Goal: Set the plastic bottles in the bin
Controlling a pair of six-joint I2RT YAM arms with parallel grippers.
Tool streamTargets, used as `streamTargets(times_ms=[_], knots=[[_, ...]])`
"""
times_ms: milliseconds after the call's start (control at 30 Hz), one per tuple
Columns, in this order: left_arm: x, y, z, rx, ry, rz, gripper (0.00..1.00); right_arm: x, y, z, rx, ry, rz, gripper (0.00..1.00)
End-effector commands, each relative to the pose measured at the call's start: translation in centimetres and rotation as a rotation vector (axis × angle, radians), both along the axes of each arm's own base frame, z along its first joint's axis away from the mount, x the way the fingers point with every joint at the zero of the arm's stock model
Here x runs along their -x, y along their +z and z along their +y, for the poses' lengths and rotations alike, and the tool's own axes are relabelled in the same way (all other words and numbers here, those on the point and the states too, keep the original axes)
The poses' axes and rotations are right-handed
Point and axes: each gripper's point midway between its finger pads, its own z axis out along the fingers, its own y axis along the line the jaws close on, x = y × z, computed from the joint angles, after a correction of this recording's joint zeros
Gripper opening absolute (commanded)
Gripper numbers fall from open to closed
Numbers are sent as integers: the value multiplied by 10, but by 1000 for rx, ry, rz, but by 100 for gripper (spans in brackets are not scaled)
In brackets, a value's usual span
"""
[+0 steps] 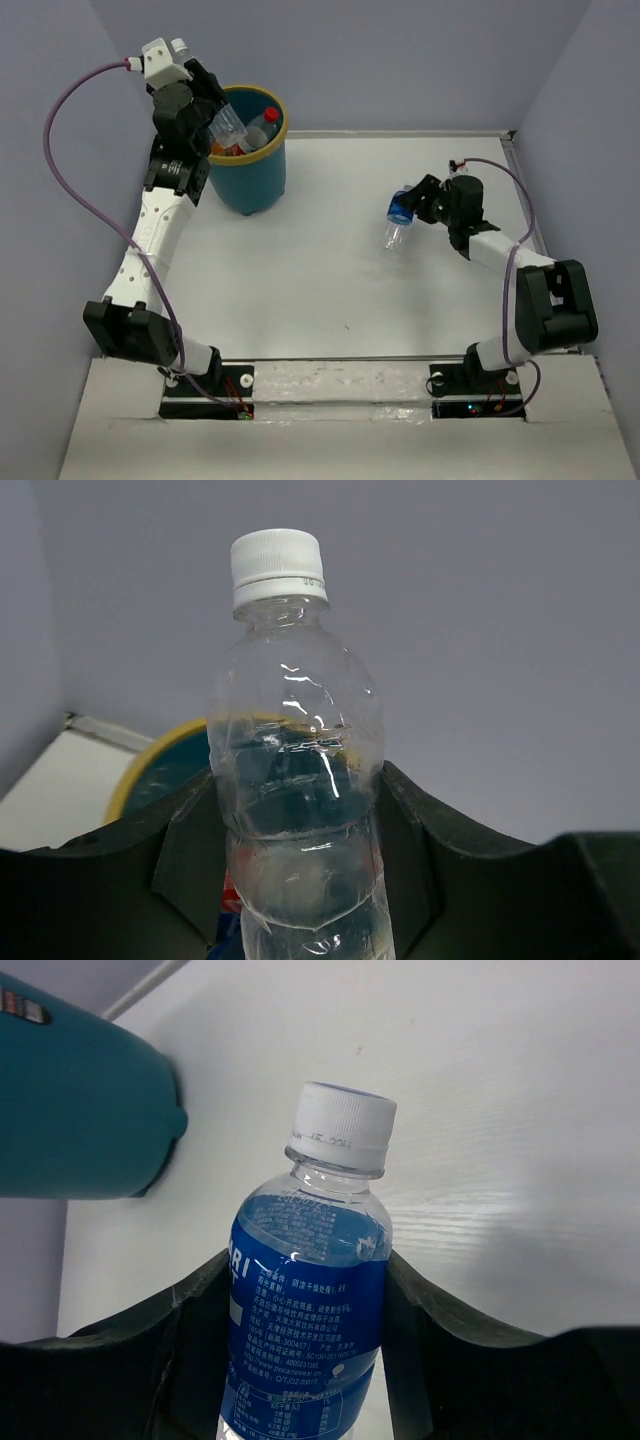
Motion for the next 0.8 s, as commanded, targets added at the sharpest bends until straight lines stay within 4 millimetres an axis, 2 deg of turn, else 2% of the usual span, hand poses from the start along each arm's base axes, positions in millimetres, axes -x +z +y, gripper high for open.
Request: streamTargets(times_ms=[0, 67, 100, 133, 167, 233, 267, 300, 333, 433, 533, 600, 633, 667, 700, 767], knots=[[-11, -4, 50, -42, 195, -42, 36, 11, 51, 18, -19, 40, -152, 43], [-23, -12, 63, -71, 244, -37, 36, 19, 62, 27, -9, 55, -180, 43], [-26, -15, 68, -82, 268, -35, 36, 24, 77, 29, -11, 61, -216, 43], [-34, -23, 71, -116, 281, -18, 36, 27, 82, 31, -4, 62, -229, 43], [-37, -18, 72, -124, 289, -48, 36, 32, 87, 39, -3, 80, -245, 43], [-45, -26, 76, -158, 323, -53, 38, 44, 106, 53, -4, 112, -297, 43], [-48, -28, 78, -155, 336, -55, 38, 44, 112, 51, -1, 104, -313, 43], [-54, -37, 82, -184, 363, -36, 39, 52, 120, 63, -1, 136, -338, 43], [-53, -34, 84, -197, 375, -44, 40, 54, 123, 68, 1, 146, -349, 43], [-67, -54, 88, -214, 408, -22, 41, 63, 135, 87, 2, 184, -382, 43], [-76, -65, 89, -238, 420, -21, 44, 68, 145, 102, -7, 220, -408, 43], [-80, -71, 87, -234, 415, -16, 61, 70, 154, 107, -16, 232, -432, 43], [-83, -76, 86, -229, 406, -9, 72, 71, 159, 111, -16, 240, -446, 43], [-83, -81, 81, -198, 383, -14, 89, 73, 167, 116, -15, 251, -468, 43], [-84, -86, 80, -202, 376, -5, 94, 72, 173, 115, -19, 244, -481, 43], [-79, -82, 76, -170, 352, -23, 99, 73, 180, 123, -15, 255, -503, 43]])
